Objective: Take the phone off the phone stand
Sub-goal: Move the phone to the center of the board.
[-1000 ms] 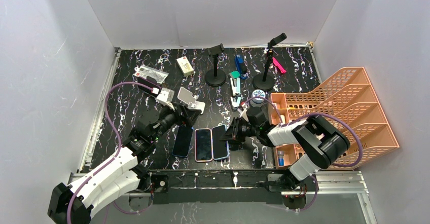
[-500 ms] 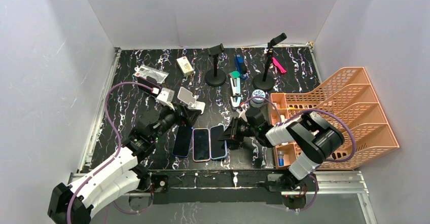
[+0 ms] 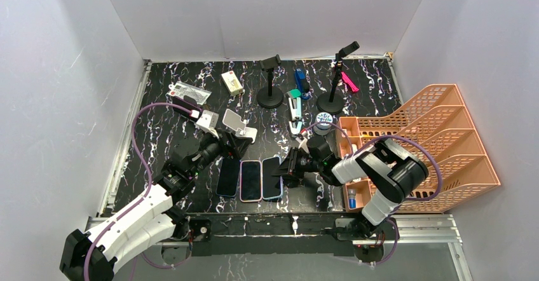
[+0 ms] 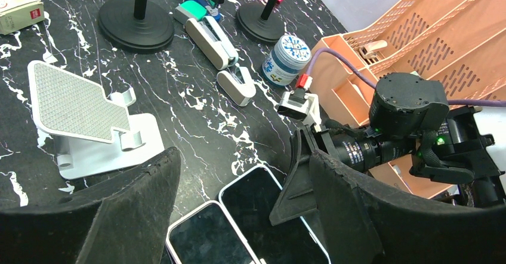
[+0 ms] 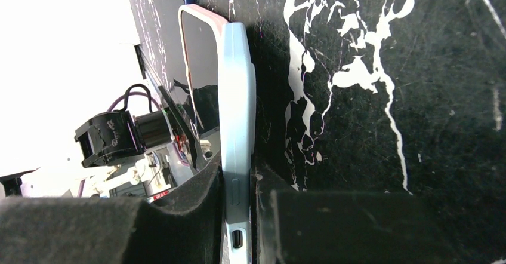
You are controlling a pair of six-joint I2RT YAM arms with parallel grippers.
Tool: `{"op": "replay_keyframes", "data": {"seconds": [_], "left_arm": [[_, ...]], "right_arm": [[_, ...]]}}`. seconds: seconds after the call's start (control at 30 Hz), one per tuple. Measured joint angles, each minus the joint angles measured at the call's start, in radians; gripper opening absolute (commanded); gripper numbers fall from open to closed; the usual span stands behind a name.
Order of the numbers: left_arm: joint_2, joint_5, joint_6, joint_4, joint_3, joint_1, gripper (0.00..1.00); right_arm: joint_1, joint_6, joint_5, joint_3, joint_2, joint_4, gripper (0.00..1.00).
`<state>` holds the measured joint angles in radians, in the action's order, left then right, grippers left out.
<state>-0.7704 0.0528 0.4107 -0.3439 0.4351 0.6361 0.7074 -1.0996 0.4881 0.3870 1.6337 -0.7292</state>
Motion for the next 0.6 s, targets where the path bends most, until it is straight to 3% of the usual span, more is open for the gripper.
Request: {"op": "replay_keyframes", "data": {"seconds": [0.6], "left_arm": [[0.0,0.008,0.0,0.0,0.0,0.0,0.75]], "right_arm": [[0.022,-0.01,0.008,0.047,0.069,-0.043,0.0]]}}
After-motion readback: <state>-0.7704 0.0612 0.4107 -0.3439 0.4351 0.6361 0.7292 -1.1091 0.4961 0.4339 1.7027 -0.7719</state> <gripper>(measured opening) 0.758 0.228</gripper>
